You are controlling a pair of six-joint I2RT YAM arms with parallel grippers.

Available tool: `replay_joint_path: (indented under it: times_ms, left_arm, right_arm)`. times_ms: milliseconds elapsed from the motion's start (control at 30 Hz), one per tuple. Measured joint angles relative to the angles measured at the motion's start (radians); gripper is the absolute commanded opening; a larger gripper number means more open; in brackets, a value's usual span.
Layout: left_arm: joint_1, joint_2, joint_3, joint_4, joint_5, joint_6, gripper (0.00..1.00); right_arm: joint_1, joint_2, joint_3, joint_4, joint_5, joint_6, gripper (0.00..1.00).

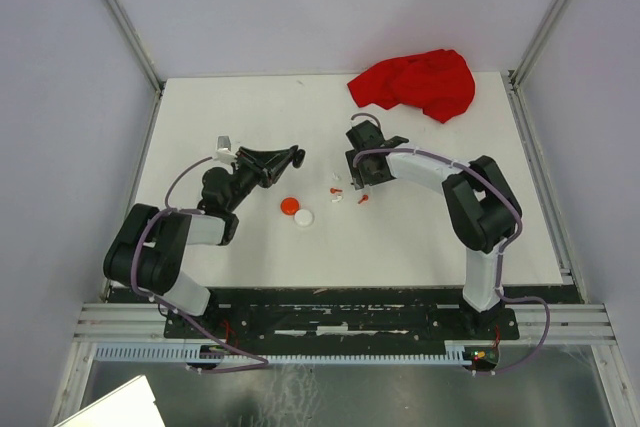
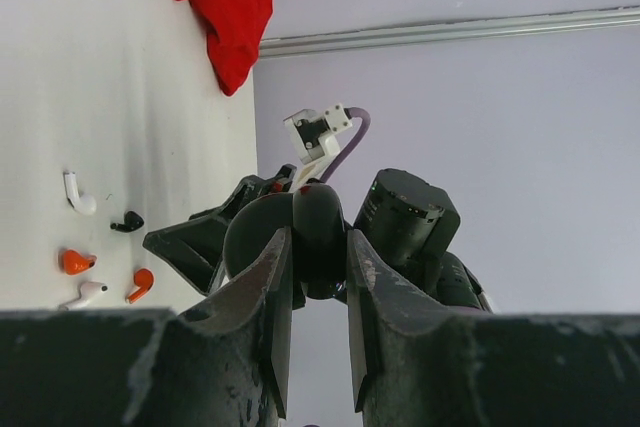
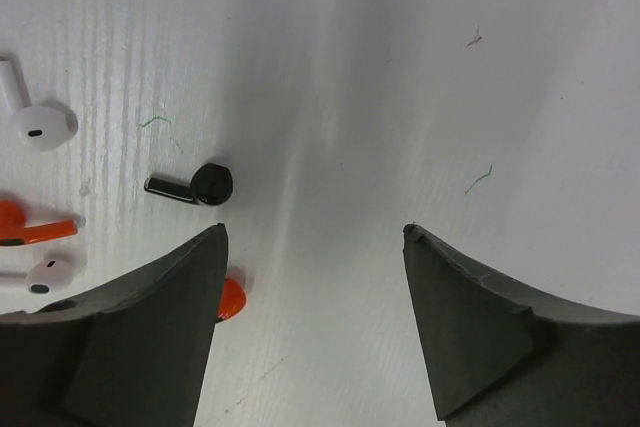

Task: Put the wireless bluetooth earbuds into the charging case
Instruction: Pick up the earbud from the center of the board.

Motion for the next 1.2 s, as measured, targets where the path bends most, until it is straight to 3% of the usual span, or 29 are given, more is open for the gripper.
replay_joint_path:
  times_ms: [1200]
  left_arm:
    - [0.019,0.066,0.006,0.046,0.024,-0.001,0.03]
  right_arm:
    - [-0.032,0.137,0.164,0.006,-0.029,-0.008,0.79]
